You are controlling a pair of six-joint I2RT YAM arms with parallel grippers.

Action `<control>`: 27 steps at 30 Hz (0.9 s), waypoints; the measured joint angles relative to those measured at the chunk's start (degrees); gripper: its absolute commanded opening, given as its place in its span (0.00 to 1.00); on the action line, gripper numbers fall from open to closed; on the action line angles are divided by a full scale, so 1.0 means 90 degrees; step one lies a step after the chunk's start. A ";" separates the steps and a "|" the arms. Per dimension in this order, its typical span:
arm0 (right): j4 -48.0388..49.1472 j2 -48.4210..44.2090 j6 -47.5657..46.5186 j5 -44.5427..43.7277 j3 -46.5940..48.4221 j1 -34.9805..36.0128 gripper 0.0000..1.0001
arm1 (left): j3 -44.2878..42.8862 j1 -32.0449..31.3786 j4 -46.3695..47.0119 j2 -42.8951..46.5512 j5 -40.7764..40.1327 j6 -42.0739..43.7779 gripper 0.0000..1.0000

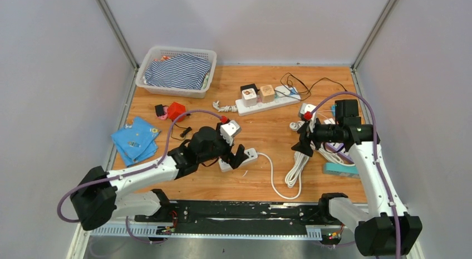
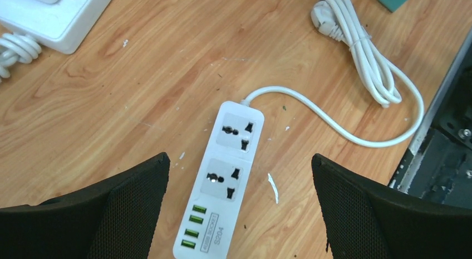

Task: Pull the plug off the socket
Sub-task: Pick up the socket from the center of the board.

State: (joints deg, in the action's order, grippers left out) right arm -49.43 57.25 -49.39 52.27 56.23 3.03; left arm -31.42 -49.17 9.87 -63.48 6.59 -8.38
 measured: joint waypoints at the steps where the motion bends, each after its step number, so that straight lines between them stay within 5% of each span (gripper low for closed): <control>1: 0.0019 0.0002 -0.0010 -0.0005 -0.0036 -0.0044 0.73 | -0.0102 -0.0085 -0.0015 -0.0155 -0.0102 0.0063 1.00; 15: 0.0068 0.0204 -0.0095 -0.0097 -0.0080 -0.0107 0.74 | -0.2482 -0.0646 -0.1955 -0.2608 -0.1511 0.0685 0.99; 27: 0.0068 0.0204 -0.0107 -0.0141 -0.0080 -0.0107 0.74 | -0.3670 -0.0850 -0.3094 -0.3900 -0.1513 0.0760 0.99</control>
State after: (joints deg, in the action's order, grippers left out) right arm -48.82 59.09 -50.35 51.00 55.51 2.07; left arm -64.45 -56.82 -17.98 -98.59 -7.03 -1.54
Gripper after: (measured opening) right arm 0.742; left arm 0.991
